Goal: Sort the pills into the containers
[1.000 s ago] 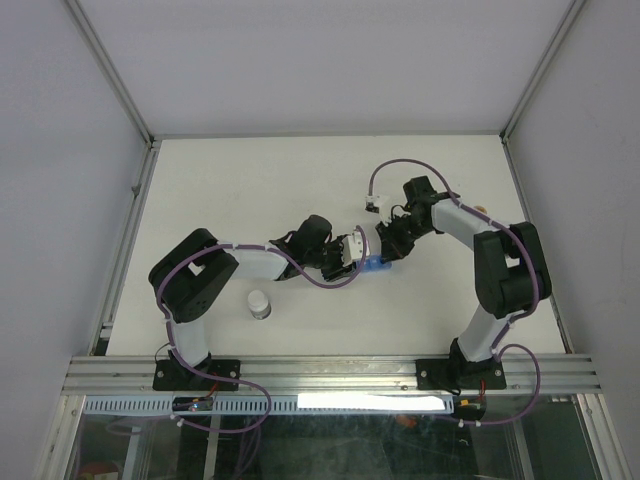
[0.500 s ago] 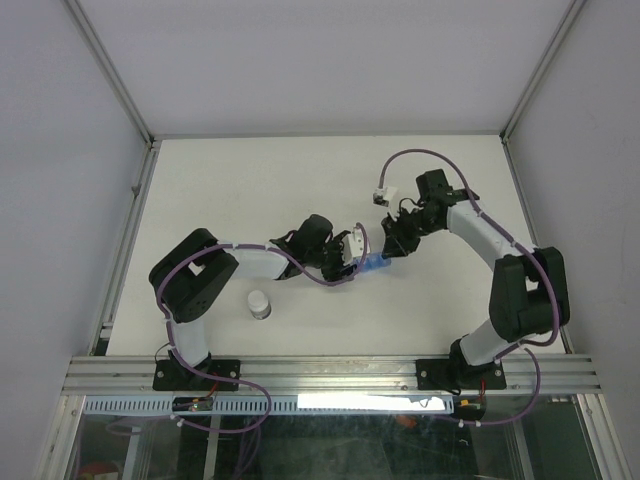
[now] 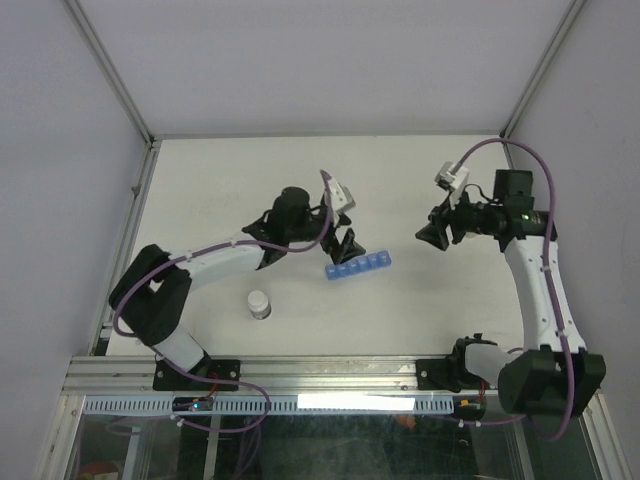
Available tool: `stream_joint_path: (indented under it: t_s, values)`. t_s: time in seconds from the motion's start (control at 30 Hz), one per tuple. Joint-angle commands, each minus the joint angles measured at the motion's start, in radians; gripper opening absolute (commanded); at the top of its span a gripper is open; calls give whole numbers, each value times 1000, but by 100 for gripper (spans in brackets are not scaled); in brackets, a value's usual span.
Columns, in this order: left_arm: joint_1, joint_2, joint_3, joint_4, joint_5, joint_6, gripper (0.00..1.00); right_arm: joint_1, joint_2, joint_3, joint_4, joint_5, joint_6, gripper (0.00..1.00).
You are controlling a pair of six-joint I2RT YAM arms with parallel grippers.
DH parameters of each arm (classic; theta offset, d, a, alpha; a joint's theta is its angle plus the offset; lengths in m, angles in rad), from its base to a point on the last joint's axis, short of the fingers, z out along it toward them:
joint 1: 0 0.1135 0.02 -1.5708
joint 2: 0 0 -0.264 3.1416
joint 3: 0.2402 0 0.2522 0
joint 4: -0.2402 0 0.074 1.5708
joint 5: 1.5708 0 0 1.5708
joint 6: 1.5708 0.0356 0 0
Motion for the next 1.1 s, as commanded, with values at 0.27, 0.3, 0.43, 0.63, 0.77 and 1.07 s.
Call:
stream_joint_path:
  t_s: [0.27, 0.3, 0.43, 0.63, 0.77, 1.07]
  values:
    - [135, -564, -102, 95, -78, -543, 99, -77, -175, 174, 267, 80, 471, 99]
    - [135, -601, -98, 57, -111, -544, 99, -79, -169, 193, 288, 102, 521, 99]
    - [134, -685, -12, -128, -180, -511, 99, -79, -149, 274, 292, 128, 586, 99]
    - [134, -757, 106, -271, -212, -492, 99, -78, -154, 373, 250, 100, 613, 99]
    - [134, -777, 180, -347, -228, -463, 99, -77, -177, 422, 248, 271, 727, 99]
    - [134, -779, 237, -412, -225, -421, 99, -88, -190, 510, 193, 308, 705, 99]
